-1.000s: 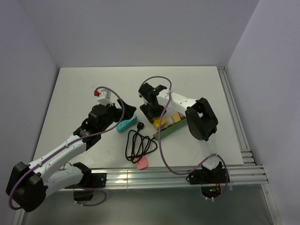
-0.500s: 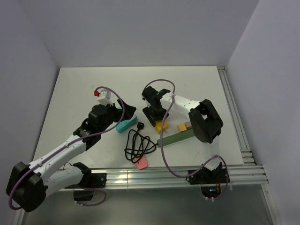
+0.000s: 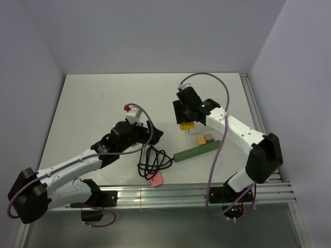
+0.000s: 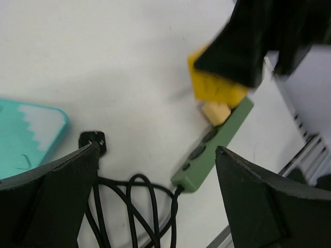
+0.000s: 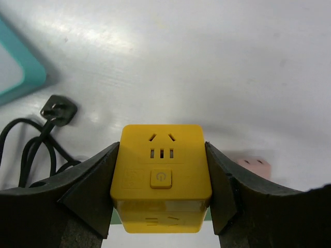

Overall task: Insert the plug
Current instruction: Adjust the socket at the center of the board.

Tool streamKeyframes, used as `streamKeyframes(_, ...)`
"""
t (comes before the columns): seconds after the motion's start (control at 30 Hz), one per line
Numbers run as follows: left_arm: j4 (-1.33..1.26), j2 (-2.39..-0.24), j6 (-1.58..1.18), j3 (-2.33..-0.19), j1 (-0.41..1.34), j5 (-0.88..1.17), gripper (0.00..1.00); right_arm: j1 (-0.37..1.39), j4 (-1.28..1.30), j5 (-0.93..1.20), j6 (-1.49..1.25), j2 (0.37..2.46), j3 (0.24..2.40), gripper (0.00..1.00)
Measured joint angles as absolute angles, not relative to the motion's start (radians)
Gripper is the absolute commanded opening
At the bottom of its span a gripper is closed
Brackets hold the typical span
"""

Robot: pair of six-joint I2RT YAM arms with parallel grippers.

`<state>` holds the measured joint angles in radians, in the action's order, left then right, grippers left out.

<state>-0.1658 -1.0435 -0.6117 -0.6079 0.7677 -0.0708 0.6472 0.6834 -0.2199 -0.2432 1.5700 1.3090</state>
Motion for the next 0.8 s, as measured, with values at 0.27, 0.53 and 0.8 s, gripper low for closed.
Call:
streamKeyframes(0.27,-0.137,-1.315,-0.430,-0.714,0.970,-0.072,0.99,0.437,0.594,-0.229,-0.358,1.262,1.136,0.00)
streamKeyframes(0.53,-0.098,-1.618,-0.251,-0.929,1.147,-0.177,1.00,0.360,0.543,-0.147,-0.401,1.210,1.090,0.00)
streamKeyframes(0.8,-0.047,-1.731,-0.195,-0.983,1.169,-0.192,0.99,0.342,0.534,-0.105,-0.408,1.182,1.071,0.00)
